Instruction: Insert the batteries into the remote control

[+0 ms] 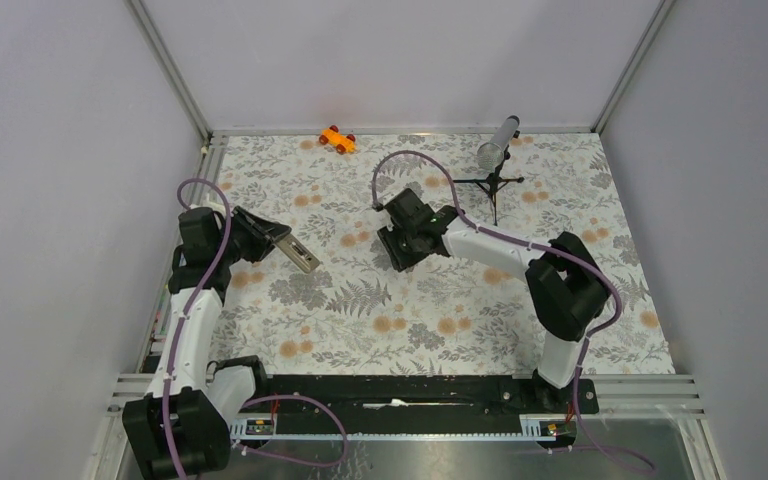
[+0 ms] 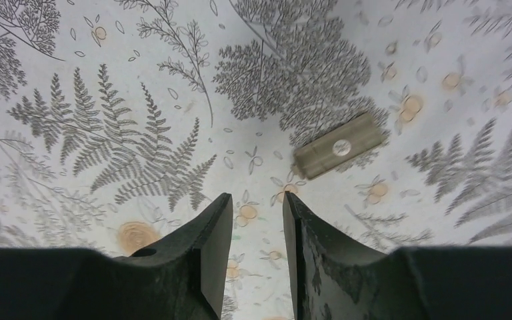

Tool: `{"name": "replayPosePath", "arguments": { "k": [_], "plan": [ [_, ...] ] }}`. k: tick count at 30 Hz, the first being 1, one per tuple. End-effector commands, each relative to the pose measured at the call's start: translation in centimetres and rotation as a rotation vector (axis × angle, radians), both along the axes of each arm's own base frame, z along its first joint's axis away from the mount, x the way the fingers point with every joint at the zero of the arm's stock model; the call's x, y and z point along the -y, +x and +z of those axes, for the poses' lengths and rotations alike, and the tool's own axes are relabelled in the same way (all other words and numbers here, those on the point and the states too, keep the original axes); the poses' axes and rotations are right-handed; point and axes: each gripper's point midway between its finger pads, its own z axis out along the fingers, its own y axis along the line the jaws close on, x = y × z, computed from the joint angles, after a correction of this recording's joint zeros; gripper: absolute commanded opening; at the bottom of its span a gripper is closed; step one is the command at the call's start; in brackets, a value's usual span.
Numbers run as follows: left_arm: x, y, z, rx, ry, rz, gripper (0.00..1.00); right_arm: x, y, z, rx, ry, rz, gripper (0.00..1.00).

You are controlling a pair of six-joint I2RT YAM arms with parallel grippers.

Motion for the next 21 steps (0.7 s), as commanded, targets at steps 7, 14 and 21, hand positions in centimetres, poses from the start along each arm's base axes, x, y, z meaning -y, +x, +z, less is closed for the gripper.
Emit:
{"name": "replayPosePath", "arguments": {
  "k": [7, 14, 21],
  "plan": [
    [0.2, 0.0, 1.7, 0.071, 0.015, -0.033, 0.00, 2.1, 1.1, -1.5, 0.093, -0.225, 0.335, 0.40],
    [0.2, 0.1, 1.6, 0.068, 0.018, -0.038, 0.00, 0.8, 1.8, -2.1, 0.098, -0.203, 0.364, 0.39],
    [0.1, 0.4, 1.6, 0.070, 0.024, -0.036, 0.00, 0.7, 2.3, -3.2, 0.091, -0.249, 0.387, 0.38]
  ]
}}
